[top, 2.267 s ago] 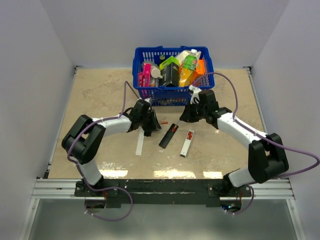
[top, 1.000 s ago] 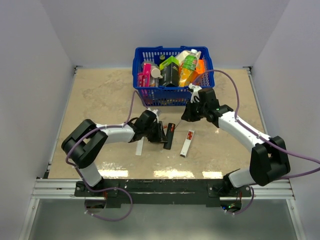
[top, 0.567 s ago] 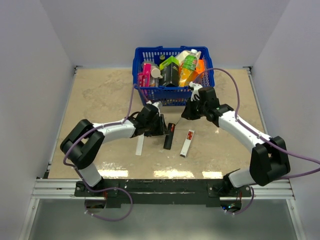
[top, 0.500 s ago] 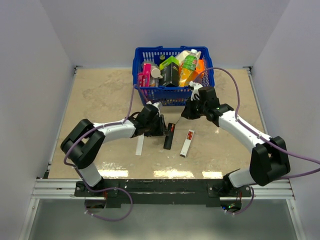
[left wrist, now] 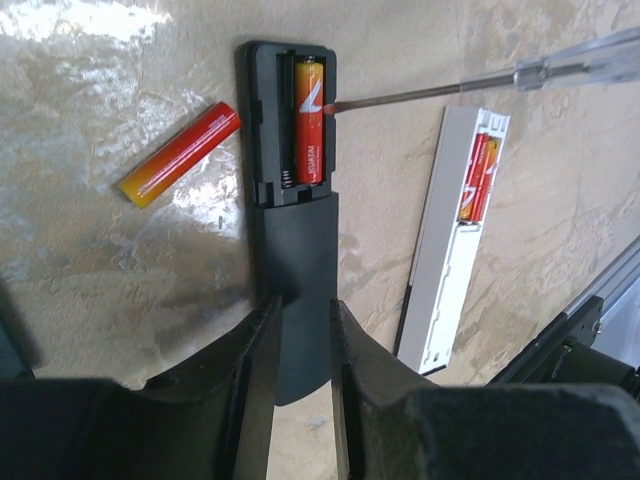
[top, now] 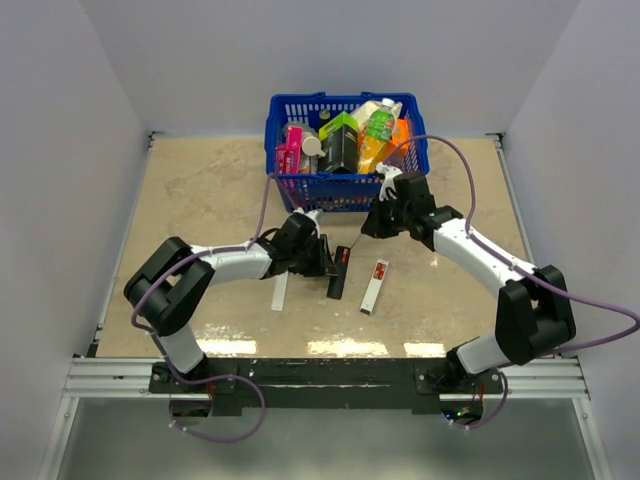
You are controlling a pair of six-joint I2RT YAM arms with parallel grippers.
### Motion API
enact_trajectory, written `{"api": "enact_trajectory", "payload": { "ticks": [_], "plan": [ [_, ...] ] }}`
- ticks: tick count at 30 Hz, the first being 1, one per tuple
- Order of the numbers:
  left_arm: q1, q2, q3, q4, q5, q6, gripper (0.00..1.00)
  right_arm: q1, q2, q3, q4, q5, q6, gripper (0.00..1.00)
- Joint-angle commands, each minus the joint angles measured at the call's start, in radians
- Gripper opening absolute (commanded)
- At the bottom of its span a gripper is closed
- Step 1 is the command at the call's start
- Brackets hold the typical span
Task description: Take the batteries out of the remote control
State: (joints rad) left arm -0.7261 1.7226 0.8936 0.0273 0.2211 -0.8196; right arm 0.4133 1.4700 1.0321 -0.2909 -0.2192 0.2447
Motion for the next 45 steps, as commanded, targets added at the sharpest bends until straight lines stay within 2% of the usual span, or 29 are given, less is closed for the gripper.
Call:
{"api": "enact_trajectory", "payload": {
  "ticks": [1,14,19,25,30,39,45],
  "plan": [
    [0.002,0.022,-0.022,0.074,0.027,0.000,0.30,0.001,0.004,0.013,0.030,0.024,-0.012,0.00],
    [0.002,0.081,-0.016,0.057,0.003,0.010,0.28,0.044,0.019,-0.023,0.003,0.058,-0.042,0.00],
    [0.004,0.086,-0.016,0.053,-0.003,0.005,0.28,0.102,0.046,-0.030,-0.031,0.098,-0.059,0.00],
    [0.004,0.088,-0.015,0.042,-0.020,0.010,0.27,0.102,0.035,-0.075,-0.004,0.069,-0.025,0.00],
    [0.004,0.089,-0.013,0.026,-0.028,0.014,0.27,0.055,0.016,-0.107,0.039,0.011,0.010,0.00],
    [0.004,0.083,-0.007,0.000,-0.049,0.022,0.27,-0.079,-0.013,-0.194,0.148,-0.232,0.065,0.00],
    [0.004,0.089,-0.001,-0.006,-0.051,0.023,0.27,-0.165,0.000,-0.256,0.193,-0.298,0.082,0.00]
  ]
}}
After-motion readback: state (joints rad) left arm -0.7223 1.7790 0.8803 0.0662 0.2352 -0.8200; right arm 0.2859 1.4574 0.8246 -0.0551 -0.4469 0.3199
